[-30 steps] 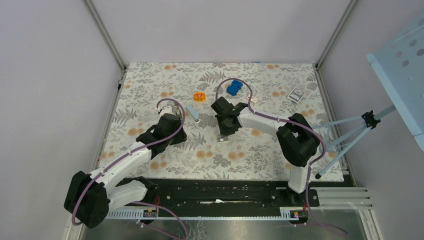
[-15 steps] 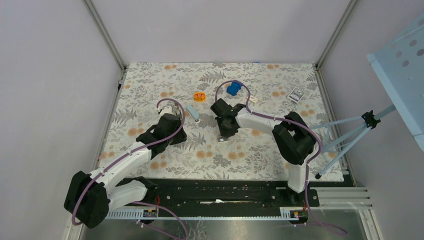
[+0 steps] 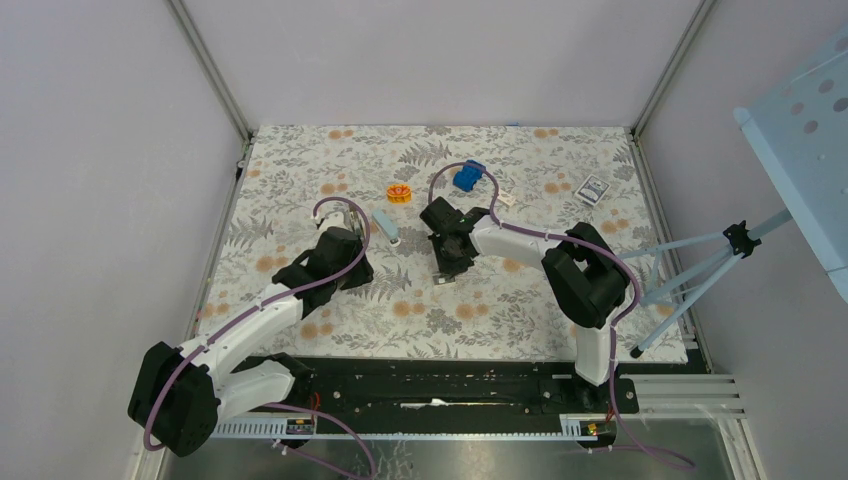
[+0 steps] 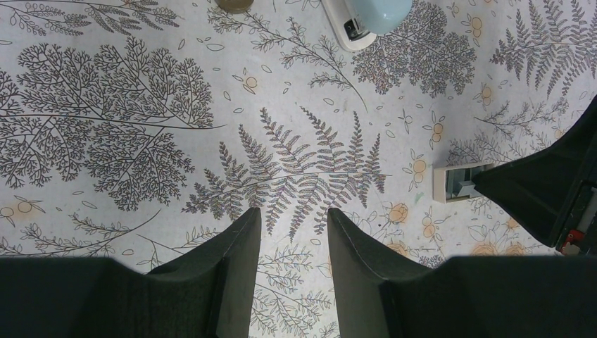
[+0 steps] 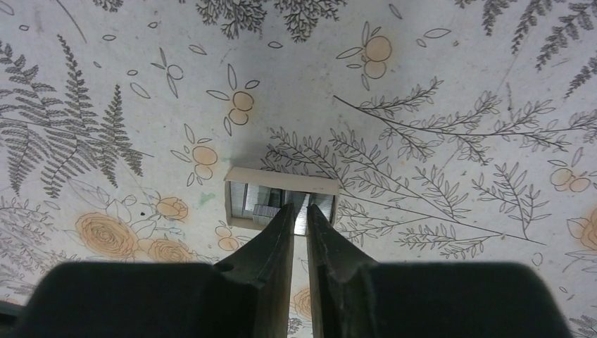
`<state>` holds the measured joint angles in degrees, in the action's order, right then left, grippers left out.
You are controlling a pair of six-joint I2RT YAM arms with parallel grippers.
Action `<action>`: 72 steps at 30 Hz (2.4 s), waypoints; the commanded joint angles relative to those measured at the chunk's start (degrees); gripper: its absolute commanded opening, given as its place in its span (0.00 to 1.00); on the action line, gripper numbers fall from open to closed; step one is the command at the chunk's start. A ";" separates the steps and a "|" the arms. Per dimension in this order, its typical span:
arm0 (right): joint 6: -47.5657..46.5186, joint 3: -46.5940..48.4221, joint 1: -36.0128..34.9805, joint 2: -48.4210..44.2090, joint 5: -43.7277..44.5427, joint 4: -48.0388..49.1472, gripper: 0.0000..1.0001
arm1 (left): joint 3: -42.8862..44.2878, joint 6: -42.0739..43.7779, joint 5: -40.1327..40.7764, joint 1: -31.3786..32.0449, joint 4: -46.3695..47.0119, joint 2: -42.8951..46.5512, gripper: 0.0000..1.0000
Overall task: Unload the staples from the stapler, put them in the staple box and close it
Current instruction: Place the staple in the staple box.
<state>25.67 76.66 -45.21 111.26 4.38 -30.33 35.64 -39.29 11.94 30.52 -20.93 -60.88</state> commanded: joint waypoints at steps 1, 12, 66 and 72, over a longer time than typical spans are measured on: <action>-0.19 1.57 -0.45 0.20 -3.14 0.80 0.19 | 1.57 -0.08 -0.18 -0.21 1.06 0.43 0.44; 0.36 1.45 -0.49 -1.11 -4.25 2.80 0.21 | 1.83 0.00 -0.25 -0.22 1.05 0.18 0.44; -2.56 0.04 -0.82 -0.77 -7.30 3.32 0.23 | 1.13 0.44 0.26 -0.26 1.42 0.47 0.44; -2.71 0.63 -0.87 0.32 -7.15 2.58 0.22 | 1.18 0.53 0.35 -0.24 1.23 0.57 0.44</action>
<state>23.68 76.60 -45.45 110.63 -2.31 -27.11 35.66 -39.22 11.97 30.52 -20.91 -61.58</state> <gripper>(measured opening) 0.222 0.438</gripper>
